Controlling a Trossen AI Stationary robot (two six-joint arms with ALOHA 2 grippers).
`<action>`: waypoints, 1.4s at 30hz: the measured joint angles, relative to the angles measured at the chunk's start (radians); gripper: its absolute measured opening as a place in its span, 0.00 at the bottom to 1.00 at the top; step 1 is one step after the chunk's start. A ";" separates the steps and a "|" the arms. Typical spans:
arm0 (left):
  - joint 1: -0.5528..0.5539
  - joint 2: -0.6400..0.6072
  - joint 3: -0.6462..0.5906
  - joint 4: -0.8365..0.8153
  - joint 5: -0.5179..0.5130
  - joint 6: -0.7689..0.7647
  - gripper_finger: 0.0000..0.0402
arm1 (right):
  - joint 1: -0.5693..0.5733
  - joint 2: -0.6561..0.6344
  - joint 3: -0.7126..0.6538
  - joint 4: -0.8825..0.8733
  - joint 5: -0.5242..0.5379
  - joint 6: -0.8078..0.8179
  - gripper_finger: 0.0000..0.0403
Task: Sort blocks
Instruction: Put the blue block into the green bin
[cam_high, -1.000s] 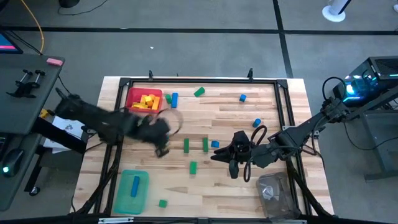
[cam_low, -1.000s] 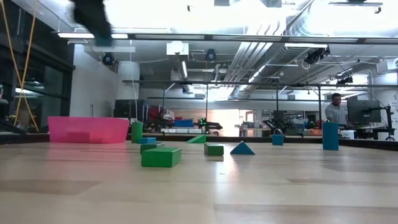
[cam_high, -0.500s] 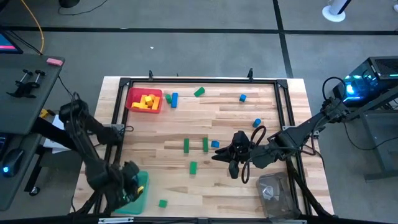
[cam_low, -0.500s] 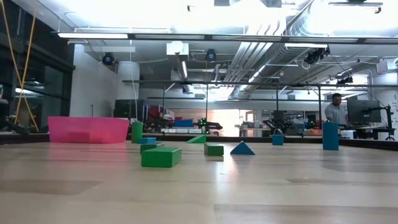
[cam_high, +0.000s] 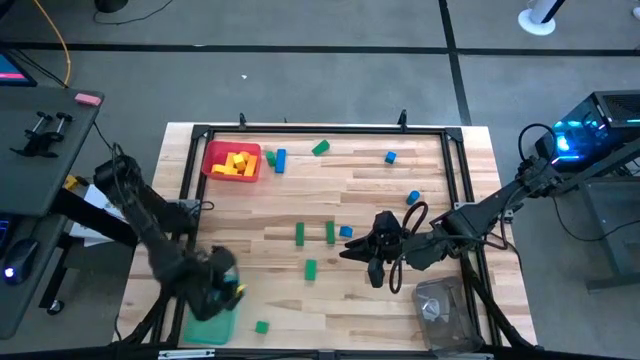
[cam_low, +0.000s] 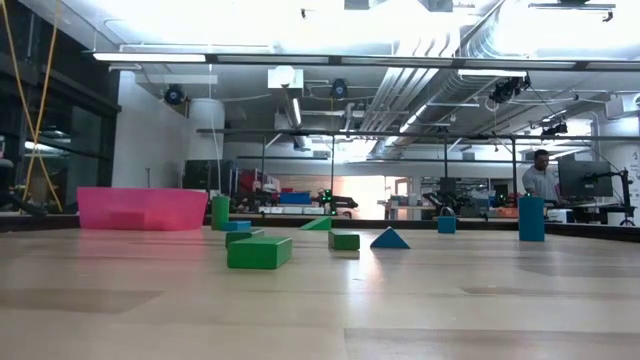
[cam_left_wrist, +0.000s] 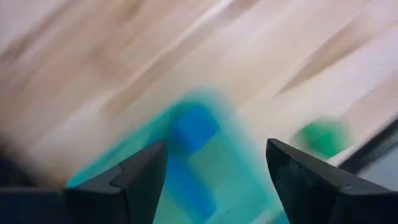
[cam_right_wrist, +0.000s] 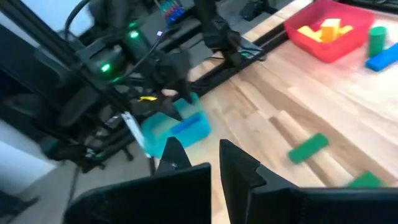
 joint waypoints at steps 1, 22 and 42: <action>0.039 -0.017 0.001 0.049 -0.051 0.061 0.65 | 0.000 0.000 0.000 0.015 -0.009 0.000 0.00; 0.772 0.149 0.002 0.843 0.098 1.358 0.65 | -0.001 0.001 0.000 0.026 -0.014 0.044 0.00; 0.901 0.653 0.176 1.173 0.273 1.757 0.65 | -0.009 -0.018 0.000 0.058 0.058 -0.060 0.00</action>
